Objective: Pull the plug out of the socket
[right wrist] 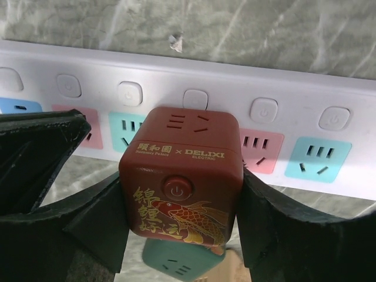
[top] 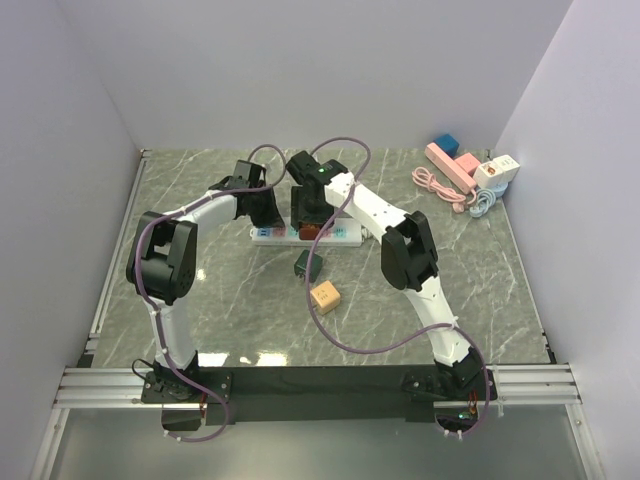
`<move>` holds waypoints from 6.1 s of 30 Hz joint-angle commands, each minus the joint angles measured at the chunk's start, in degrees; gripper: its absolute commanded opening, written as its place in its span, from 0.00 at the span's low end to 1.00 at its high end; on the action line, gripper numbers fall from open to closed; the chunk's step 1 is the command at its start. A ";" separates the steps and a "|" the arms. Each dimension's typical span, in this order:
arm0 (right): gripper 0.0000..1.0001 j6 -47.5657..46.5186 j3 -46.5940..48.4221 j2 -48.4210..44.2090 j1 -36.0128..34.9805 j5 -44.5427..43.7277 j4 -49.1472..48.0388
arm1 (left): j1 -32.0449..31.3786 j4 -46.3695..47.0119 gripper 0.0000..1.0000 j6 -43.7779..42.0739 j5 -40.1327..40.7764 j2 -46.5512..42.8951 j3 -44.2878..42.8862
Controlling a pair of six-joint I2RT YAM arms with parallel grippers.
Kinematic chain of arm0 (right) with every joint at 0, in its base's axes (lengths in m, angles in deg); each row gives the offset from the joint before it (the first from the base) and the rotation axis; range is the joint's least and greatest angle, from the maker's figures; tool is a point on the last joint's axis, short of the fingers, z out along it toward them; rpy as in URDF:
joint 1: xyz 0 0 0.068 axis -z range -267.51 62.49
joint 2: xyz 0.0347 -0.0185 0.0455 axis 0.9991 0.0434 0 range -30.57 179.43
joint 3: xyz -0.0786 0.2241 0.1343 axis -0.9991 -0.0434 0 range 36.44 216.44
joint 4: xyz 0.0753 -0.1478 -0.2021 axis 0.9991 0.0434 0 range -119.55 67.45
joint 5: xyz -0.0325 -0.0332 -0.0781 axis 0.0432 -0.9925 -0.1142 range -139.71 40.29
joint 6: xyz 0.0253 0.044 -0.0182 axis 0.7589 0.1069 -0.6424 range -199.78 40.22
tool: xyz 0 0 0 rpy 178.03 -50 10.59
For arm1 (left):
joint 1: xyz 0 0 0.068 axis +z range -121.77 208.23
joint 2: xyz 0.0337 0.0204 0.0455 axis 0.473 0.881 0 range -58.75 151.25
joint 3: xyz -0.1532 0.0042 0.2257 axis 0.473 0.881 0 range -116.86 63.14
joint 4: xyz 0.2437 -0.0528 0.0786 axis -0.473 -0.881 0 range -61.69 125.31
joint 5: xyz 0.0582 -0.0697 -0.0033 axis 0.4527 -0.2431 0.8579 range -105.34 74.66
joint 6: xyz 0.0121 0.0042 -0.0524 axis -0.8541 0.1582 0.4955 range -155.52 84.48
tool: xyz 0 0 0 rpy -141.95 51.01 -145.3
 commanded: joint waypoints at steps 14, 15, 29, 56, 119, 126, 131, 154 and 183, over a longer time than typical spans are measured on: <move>0.39 -15.91 2.29 2.32 -0.24 -3.44 -1.21 | -2.19 8.21 0.01 5.71 -8.70 3.59 2.95; 0.46 -15.65 2.12 2.41 -0.15 -3.43 -1.21 | -2.28 8.56 0.01 6.24 -8.71 3.33 3.74; 0.75 -12.84 1.42 4.87 0.02 -4.66 -4.37 | -2.28 6.45 0.00 6.42 -4.75 3.94 5.24; 0.00 -7.83 -15.73 -22.71 1.78 -4.06 0.39 | -2.72 4.43 0.00 7.83 3.60 8.96 7.97; 0.00 -0.36 -43.59 -23.80 12.94 13.00 -24.15 | -0.79 2.59 0.00 8.44 0.34 -3.19 11.31; 0.00 1.49 -34.72 -13.43 13.56 11.07 -25.82 | 0.35 3.73 0.00 9.05 1.93 2.62 6.04; 0.00 5.79 -28.38 -8.50 14.61 10.71 -29.94 | 1.67 3.38 0.00 8.79 2.46 8.50 -0.28; 0.01 29.70 1.60 11.73 18.84 20.66 -44.28 | 10.99 18.14 0.00 27.15 -6.85 30.48 -27.71; 0.00 29.60 -16.70 4.25 22.87 10.98 -46.91 | 10.99 25.70 0.01 32.34 -12.75 29.69 -24.99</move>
